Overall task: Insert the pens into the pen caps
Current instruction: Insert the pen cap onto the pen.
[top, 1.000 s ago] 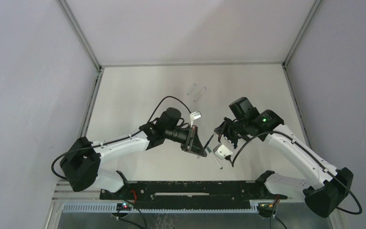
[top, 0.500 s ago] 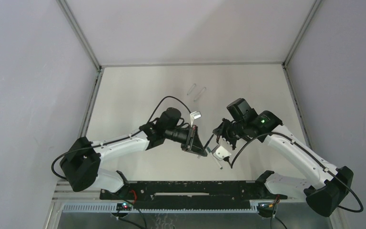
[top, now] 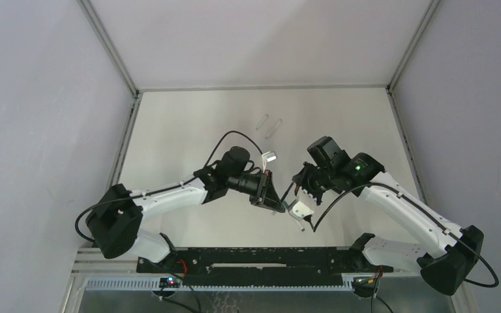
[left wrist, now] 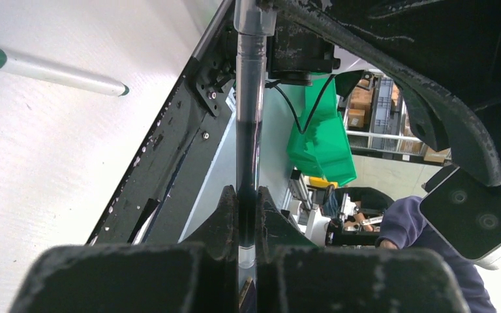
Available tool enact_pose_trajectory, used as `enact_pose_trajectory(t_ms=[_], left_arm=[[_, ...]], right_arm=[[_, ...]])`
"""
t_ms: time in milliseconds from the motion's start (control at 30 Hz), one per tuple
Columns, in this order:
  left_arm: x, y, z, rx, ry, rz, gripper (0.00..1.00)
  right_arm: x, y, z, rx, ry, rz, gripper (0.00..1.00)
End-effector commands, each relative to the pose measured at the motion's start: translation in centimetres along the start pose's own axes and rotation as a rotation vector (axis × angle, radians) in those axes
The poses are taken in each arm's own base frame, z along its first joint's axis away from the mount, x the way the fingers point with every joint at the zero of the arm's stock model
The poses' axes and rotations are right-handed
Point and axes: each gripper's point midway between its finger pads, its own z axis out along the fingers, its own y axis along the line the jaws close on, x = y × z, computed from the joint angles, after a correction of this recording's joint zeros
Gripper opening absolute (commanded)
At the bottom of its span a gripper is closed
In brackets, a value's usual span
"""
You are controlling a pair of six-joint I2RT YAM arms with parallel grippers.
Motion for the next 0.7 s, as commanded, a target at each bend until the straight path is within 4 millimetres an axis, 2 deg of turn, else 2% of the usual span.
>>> enact_pose_trajectory(t_ms=[0, 133, 300, 400, 533, 667], left_arm=[[-3.7, -1.2, 0.2, 0.002, -0.09, 0.06, 0.0], [-4.2, -1.9, 0.1, 0.011, -0.094, 0.12, 0.0], [-3.8, -1.7, 0.4, 0.021, -0.052, 0.143, 0.0], [-3.5, -2.0, 0.4, 0.038, -0.025, 0.162, 0.0], [-3.6, -1.0, 0.2, -0.025, -0.023, 0.209, 0.0], [-4.7, 0.0, 0.5, -0.075, -0.057, 0.25, 0.0]], right_arm=[[-0.7, -1.3, -0.7, 0.056, 0.008, -0.03, 0.0], [-0.8, -1.1, -0.8, 0.047, 0.015, -0.04, 0.0], [-1.0, -0.9, -1.3, 0.048, 0.015, -0.065, 0.0], [-0.5, -1.2, -1.5, 0.057, 0.047, -0.067, 0.0], [0.1, -2.0, -2.1, 0.09, 0.088, -0.084, 0.0], [0.1, -1.8, -2.1, 0.076, 0.132, -0.126, 0.0]])
